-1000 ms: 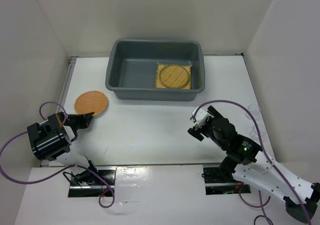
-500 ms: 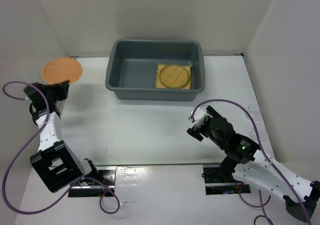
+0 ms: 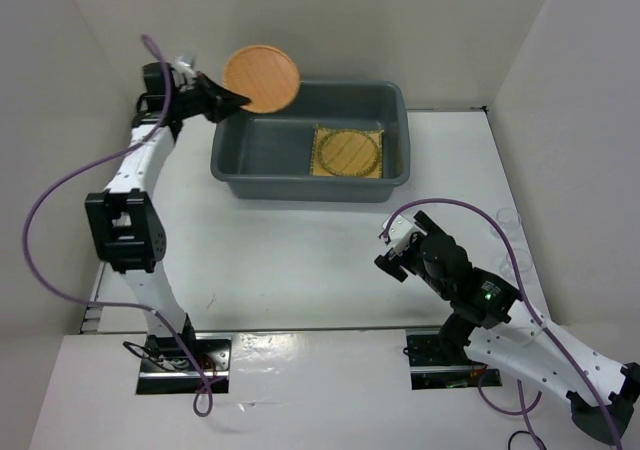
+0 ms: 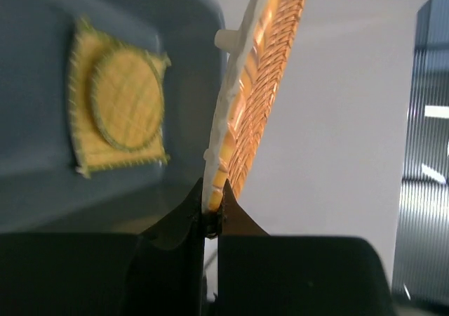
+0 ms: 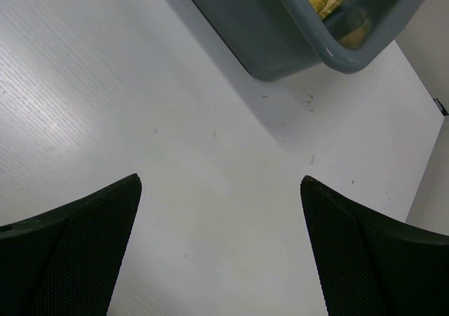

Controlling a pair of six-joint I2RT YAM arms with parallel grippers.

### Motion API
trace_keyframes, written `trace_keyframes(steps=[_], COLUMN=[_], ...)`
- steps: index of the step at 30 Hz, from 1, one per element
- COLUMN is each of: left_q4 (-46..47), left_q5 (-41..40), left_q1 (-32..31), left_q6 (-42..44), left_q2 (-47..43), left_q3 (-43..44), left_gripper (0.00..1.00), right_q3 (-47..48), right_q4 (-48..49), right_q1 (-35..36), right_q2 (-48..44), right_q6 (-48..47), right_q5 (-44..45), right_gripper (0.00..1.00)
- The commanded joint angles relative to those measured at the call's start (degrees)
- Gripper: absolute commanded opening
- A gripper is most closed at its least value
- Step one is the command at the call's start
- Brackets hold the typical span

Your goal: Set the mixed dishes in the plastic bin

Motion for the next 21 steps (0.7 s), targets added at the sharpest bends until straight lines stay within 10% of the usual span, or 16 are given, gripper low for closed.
trace_keyframes(steps=[1, 7, 10, 11, 21], left_q4=[-5.7, -18.8, -30.3, -33.4, -37.8], left_q5=[6.5, 5.1, 4.5, 4.5, 1.6], left_q1=[-7.0, -18.4, -21.7, -22.2, -25.5], left_q6=[7.0, 9.8, 8.7, 6.7, 3.5], left_q2=[6.0, 25.8, 41.5, 52.6, 64.5], left_q3=[10.6, 35.7, 61.4, 82.0, 84.1], left_gripper=[0.0, 0.0, 0.0, 0.0, 0.0], right_q3=[0.1, 0.1, 0.1, 0.1, 0.1], right_q4=[1.6, 1.6, 1.6, 1.6, 1.6], right_q1=[0.5, 0.0, 0.0, -0.5, -3.5], right_q2=[-0.5, -1.0, -1.0, -1.0, -2.1], right_q6=[0.4, 0.4, 0.4, 0.4, 0.4], right_q5=[0.9, 0.9, 0.9, 0.9, 1.5], right_gripper=[0.98, 0.98, 0.98, 0.98, 0.98])
